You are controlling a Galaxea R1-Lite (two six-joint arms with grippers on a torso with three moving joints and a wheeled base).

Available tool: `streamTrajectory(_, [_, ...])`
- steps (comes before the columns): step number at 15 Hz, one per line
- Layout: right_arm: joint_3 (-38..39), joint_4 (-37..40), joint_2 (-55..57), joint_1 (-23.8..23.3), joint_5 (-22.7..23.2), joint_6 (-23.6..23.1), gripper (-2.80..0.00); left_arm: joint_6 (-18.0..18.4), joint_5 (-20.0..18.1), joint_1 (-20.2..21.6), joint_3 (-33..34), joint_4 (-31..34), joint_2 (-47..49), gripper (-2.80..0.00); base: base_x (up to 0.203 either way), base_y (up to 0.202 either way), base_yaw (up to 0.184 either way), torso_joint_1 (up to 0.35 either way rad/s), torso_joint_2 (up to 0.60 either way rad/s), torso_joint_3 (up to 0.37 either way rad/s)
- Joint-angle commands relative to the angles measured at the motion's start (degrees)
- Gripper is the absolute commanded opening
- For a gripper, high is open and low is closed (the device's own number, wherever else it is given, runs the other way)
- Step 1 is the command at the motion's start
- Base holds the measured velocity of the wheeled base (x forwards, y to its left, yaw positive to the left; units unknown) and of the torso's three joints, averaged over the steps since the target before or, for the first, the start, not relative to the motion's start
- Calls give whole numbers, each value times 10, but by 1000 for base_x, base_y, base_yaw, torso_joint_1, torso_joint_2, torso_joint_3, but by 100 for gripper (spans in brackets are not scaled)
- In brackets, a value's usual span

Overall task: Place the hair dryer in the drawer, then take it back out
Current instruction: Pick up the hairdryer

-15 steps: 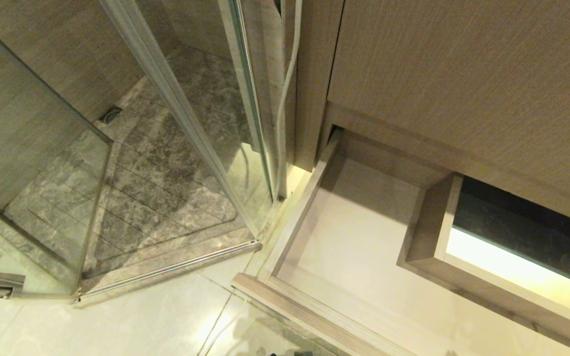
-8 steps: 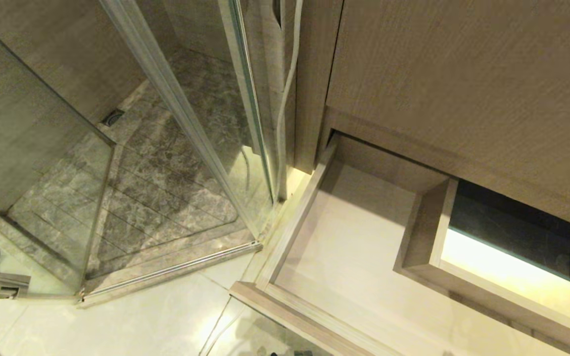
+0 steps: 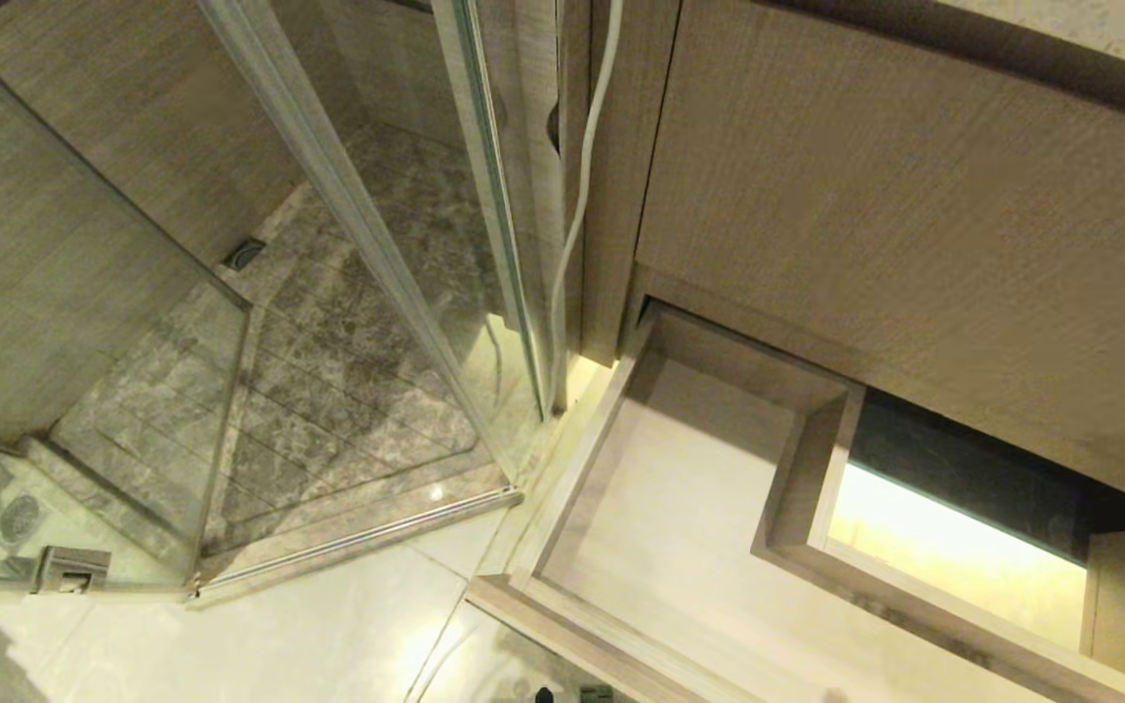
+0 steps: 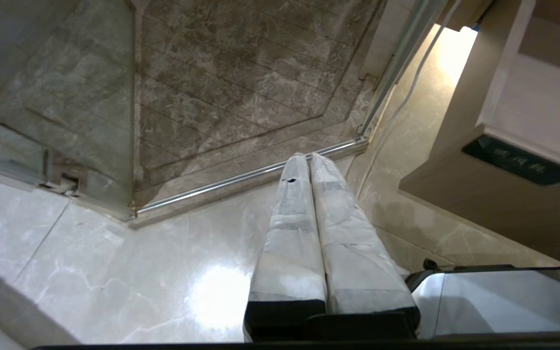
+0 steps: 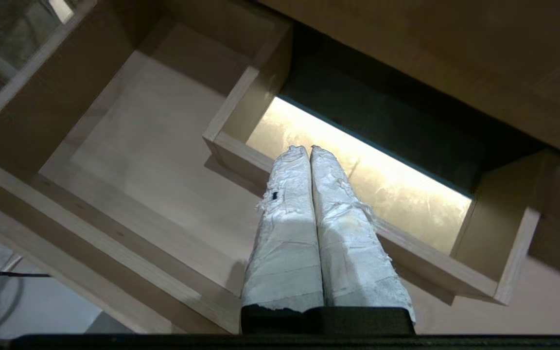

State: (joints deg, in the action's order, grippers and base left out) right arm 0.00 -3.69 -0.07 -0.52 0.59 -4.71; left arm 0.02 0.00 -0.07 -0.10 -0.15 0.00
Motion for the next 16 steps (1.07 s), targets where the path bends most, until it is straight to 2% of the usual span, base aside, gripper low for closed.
streamTrajectory(1, [0, -1, 0, 0, 0, 0, -280, 0, 0, 0, 0, 0, 0, -280, 0, 0, 0, 261, -481, -246])
streamTrajectory(16, [0, -1, 0, 0, 0, 0, -280, 0, 0, 0, 0, 0, 0, -280, 0, 0, 0, 262, -531, -275])
